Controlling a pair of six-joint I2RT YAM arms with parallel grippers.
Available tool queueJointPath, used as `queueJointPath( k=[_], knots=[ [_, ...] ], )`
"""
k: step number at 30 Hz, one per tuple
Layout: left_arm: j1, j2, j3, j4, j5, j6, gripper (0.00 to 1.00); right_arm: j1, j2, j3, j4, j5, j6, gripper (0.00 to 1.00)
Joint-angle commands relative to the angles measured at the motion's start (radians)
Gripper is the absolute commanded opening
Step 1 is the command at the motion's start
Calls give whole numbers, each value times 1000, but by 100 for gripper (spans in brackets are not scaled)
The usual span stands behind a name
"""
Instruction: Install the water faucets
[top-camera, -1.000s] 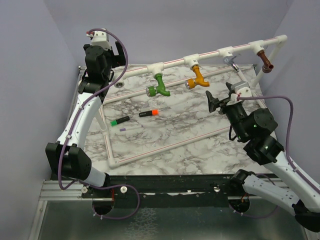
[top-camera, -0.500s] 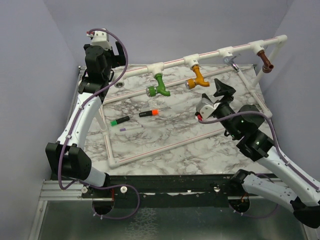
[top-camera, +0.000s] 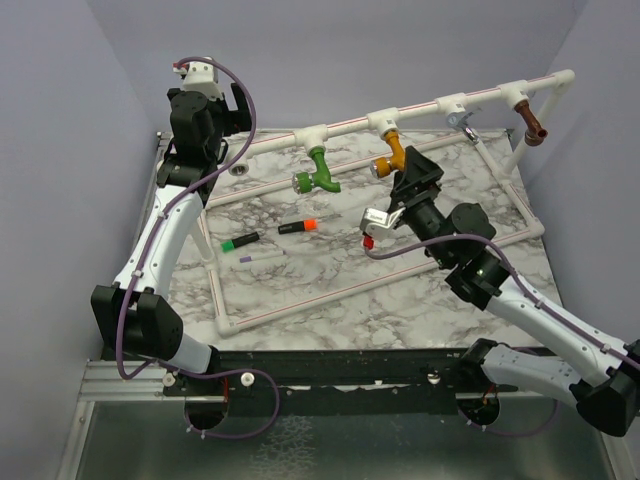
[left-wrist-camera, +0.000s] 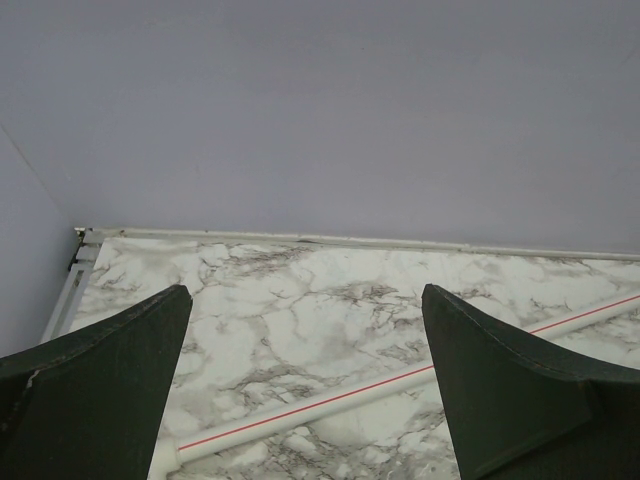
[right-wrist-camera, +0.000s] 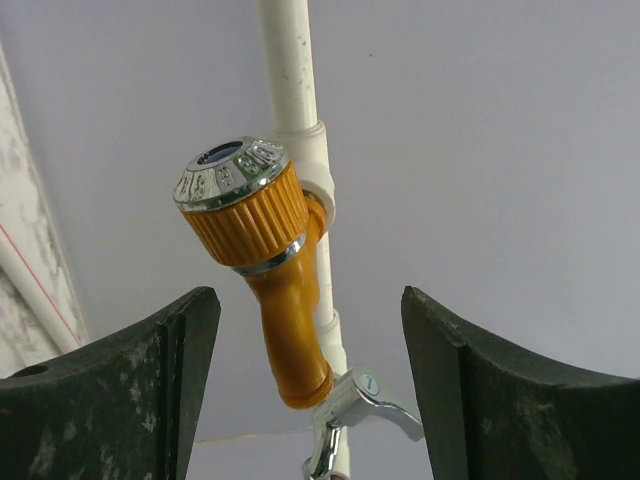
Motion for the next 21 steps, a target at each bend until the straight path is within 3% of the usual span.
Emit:
queueJointPath(
  k=[1,12,21],
  knots=[
    [-24,95,-74,-176,31,-3,99,7,37,-20,144,30,-161,77],
    [-23,95,-74,-177,31,-4,99,8,90,-13,184,32,-191,64],
    [-23,96,-73,-177,33,-5,99,11,95,-16,178,21,-150,38]
  ],
)
